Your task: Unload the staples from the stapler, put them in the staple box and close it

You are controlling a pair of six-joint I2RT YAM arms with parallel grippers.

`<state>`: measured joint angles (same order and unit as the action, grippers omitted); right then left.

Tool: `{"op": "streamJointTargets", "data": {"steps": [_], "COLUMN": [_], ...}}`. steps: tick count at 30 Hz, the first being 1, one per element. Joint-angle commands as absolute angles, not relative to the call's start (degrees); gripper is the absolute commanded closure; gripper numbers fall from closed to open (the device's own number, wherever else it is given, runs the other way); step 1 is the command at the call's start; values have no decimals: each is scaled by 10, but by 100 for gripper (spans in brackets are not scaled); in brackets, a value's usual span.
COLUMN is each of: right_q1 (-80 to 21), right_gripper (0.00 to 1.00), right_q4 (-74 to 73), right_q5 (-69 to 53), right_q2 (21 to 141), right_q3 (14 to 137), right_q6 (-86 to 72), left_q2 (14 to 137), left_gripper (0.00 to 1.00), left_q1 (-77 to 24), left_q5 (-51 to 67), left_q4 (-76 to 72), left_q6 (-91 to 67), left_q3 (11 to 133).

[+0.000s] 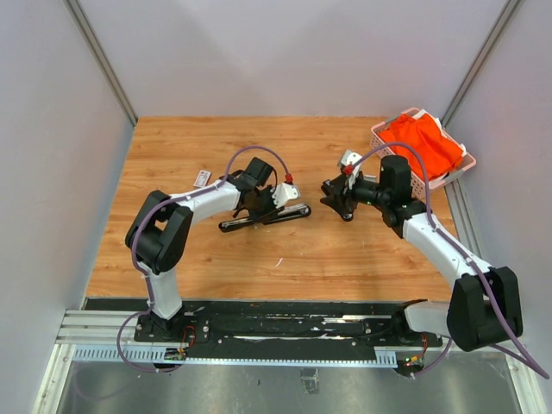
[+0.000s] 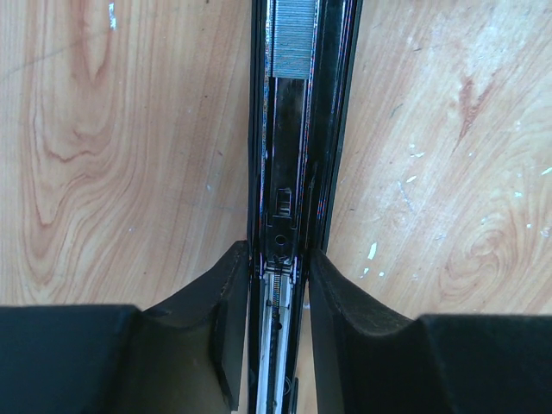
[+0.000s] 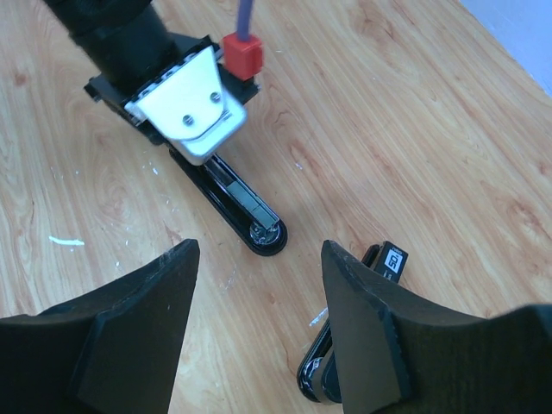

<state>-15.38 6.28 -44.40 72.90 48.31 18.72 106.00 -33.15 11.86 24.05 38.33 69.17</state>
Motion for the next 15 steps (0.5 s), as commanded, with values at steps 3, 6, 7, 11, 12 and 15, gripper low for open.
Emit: {"op": "streamJointTargets", "data": {"steps": [3, 6, 7, 11, 12, 15], "right_q1": [-167, -174, -178, -191, -195, -205], "right_gripper": [39, 39, 39, 39, 39, 39], "right_q4": [136, 133, 128, 110, 108, 94], "right_q5": [-521, -538, -544, -547, -544, -537], "right_q2": [691, 684, 684, 681, 680, 681], "right_q3": [423, 404, 399, 382, 379, 376], "right_q6": [314, 380, 403, 488, 501, 539], "left_q2": [1067, 1067, 1067, 1069, 1070, 1074], "left_gripper": [100, 100, 100, 100, 100, 100], "left_q1": [-337, -336, -336, -334, -333, -326], "left_q5": [183, 206, 213, 237, 245, 272], "left_q4": [276, 295, 302, 323, 330, 350], "left_q6": [376, 375, 374, 369, 368, 363], "left_q3": [721, 731, 733, 748, 752, 766]}}
